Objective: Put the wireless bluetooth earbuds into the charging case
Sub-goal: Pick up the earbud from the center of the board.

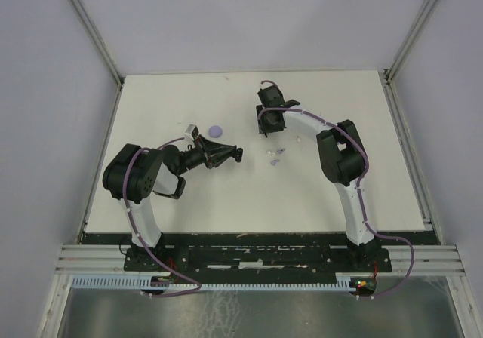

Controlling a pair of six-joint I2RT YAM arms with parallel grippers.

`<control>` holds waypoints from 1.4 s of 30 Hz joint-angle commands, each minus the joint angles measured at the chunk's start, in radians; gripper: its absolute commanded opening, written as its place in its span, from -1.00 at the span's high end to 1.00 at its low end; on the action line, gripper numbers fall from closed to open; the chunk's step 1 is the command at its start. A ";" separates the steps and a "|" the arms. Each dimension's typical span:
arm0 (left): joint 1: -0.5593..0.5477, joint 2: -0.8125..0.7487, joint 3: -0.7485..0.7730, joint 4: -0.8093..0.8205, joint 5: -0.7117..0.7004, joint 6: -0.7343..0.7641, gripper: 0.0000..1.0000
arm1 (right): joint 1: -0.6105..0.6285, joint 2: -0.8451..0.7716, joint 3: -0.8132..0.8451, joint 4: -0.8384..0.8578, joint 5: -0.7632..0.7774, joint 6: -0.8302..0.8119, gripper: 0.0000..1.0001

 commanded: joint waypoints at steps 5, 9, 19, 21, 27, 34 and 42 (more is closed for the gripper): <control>0.006 -0.007 -0.004 0.202 0.026 0.035 0.94 | 0.005 0.022 0.029 -0.029 0.023 -0.009 0.09; 0.007 -0.007 -0.006 0.202 0.027 0.036 0.94 | 0.006 0.027 0.028 -0.029 0.023 -0.012 0.16; 0.006 -0.006 -0.009 0.202 0.027 0.038 0.94 | 0.009 0.054 0.054 -0.047 0.028 -0.022 0.18; 0.007 -0.006 -0.009 0.202 0.027 0.039 0.94 | 0.009 0.057 0.057 -0.052 0.030 -0.024 0.19; 0.008 -0.003 -0.007 0.202 0.027 0.039 0.94 | 0.013 0.064 0.062 -0.063 0.038 -0.032 0.30; 0.010 -0.005 -0.010 0.202 0.028 0.039 0.94 | 0.014 0.069 0.067 -0.074 0.037 -0.033 0.42; 0.010 0.000 -0.010 0.201 0.027 0.041 0.94 | 0.015 0.032 0.046 -0.047 0.032 -0.042 0.63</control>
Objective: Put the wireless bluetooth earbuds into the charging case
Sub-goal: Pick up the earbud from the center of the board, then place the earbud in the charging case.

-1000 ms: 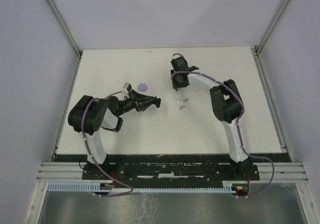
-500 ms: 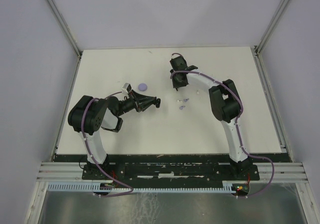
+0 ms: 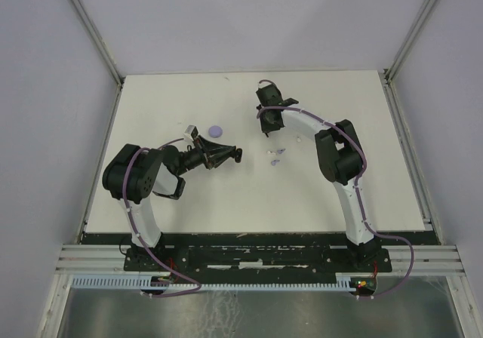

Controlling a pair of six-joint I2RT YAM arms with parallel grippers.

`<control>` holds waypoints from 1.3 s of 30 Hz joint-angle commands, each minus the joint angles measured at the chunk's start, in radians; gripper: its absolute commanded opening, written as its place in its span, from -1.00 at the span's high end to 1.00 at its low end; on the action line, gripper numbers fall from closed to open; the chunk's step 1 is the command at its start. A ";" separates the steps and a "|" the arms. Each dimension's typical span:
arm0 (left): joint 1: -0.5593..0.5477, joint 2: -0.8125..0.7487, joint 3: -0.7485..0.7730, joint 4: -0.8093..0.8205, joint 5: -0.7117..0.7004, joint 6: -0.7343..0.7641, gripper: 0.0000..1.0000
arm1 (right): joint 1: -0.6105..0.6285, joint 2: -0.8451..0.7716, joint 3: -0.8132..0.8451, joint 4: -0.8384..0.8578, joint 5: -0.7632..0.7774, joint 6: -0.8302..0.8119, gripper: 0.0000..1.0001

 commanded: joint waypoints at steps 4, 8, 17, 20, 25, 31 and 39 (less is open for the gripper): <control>0.005 0.003 0.001 0.201 0.026 0.038 0.94 | 0.002 -0.152 -0.205 0.254 -0.029 -0.003 0.76; 0.004 0.013 0.008 0.202 0.019 0.035 0.94 | -0.012 -0.309 -0.418 0.493 -0.100 0.015 0.79; -0.034 0.073 0.087 0.202 -0.037 -0.024 0.94 | -0.014 -0.575 -0.762 0.984 -0.254 0.031 0.79; -0.053 0.097 0.124 0.202 -0.060 -0.053 0.94 | -0.014 -0.618 -0.863 1.174 -0.294 0.068 0.86; -0.069 0.128 0.166 0.202 -0.098 -0.089 0.94 | -0.013 -0.629 -0.998 1.486 -0.372 0.131 0.90; -0.073 0.144 0.196 0.202 -0.122 -0.114 0.94 | -0.011 -0.559 -1.068 1.820 -0.478 0.189 0.97; -0.076 0.168 0.210 0.201 -0.163 -0.134 0.94 | 0.010 -0.529 -1.095 1.945 -0.539 0.130 0.97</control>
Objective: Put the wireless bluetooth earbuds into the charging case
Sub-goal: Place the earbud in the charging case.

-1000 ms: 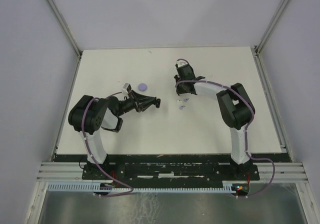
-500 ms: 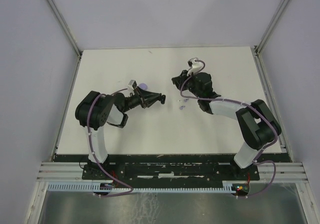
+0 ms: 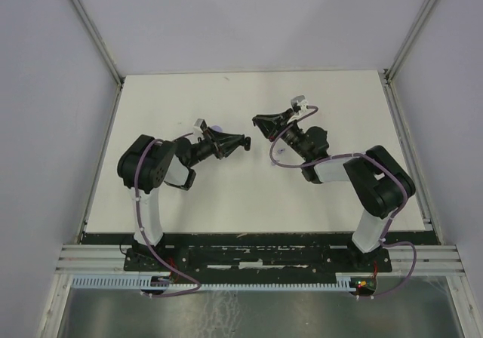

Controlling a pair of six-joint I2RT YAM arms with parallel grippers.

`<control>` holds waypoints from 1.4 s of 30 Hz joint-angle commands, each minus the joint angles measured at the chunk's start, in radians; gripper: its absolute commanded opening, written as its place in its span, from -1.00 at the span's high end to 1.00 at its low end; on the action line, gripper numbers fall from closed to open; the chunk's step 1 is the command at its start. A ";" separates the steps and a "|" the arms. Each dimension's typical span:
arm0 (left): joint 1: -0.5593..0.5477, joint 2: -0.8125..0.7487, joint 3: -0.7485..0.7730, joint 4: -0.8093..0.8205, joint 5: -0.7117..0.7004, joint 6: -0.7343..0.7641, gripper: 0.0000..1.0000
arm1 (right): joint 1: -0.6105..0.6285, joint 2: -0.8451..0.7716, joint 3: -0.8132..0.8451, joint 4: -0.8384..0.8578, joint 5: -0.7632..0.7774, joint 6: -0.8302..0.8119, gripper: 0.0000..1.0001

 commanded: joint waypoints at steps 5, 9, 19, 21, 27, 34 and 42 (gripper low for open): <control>-0.010 0.034 0.067 0.200 -0.059 -0.069 0.94 | 0.038 -0.006 -0.013 0.165 -0.087 -0.069 0.97; -0.012 0.036 0.096 0.200 -0.075 -0.088 0.94 | 0.055 0.000 -0.023 0.165 -0.090 -0.093 0.97; -0.016 0.006 0.101 0.200 -0.076 -0.098 0.94 | 0.069 0.003 -0.066 0.164 -0.066 -0.142 0.97; -0.017 -0.003 0.097 0.200 -0.074 -0.097 0.94 | 0.070 0.005 -0.066 0.163 -0.064 -0.147 0.97; -0.023 -0.043 0.076 0.201 -0.061 -0.092 0.94 | 0.069 0.015 -0.064 0.164 -0.055 -0.156 0.97; -0.028 -0.076 0.045 0.200 -0.054 -0.084 0.94 | 0.068 0.021 -0.062 0.163 -0.043 -0.171 0.97; -0.030 -0.084 0.020 0.200 -0.046 -0.074 0.94 | 0.068 0.009 -0.067 0.163 -0.028 -0.188 0.97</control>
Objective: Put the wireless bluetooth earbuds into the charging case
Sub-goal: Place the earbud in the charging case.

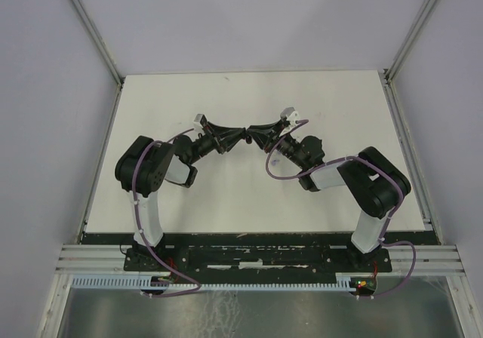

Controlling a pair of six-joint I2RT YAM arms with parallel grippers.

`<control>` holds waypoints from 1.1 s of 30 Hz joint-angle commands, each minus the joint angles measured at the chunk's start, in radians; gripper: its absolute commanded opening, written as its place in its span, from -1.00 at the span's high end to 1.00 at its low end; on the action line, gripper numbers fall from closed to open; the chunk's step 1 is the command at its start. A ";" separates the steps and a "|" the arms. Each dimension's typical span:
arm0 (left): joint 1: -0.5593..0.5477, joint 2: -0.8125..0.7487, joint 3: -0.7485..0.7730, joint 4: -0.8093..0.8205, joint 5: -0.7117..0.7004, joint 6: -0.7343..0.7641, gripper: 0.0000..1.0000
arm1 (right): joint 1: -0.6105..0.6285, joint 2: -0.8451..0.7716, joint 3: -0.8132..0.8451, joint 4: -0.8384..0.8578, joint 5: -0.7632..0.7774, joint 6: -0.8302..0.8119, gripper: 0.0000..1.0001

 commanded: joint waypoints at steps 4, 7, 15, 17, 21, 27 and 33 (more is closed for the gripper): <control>-0.005 -0.044 -0.012 0.200 0.016 -0.024 0.94 | 0.000 -0.013 -0.008 0.058 0.017 -0.020 0.97; -0.004 -0.048 -0.007 0.200 0.016 -0.027 0.94 | 0.000 -0.009 -0.012 0.058 0.017 -0.023 0.97; -0.003 -0.050 0.037 0.200 -0.004 -0.047 0.94 | -0.001 -0.016 -0.024 0.058 0.013 -0.012 0.93; -0.003 -0.047 0.050 0.200 -0.007 -0.050 0.94 | -0.001 -0.018 -0.029 0.058 0.014 -0.008 0.74; -0.003 -0.040 0.073 0.201 -0.010 -0.057 0.94 | 0.000 -0.024 -0.035 0.059 0.020 0.010 0.51; -0.003 -0.032 0.080 0.200 -0.013 -0.060 0.94 | 0.000 -0.027 -0.037 0.058 0.029 0.011 0.29; -0.005 -0.021 0.082 0.200 -0.016 -0.054 0.94 | -0.001 -0.037 -0.033 0.058 0.032 0.012 0.00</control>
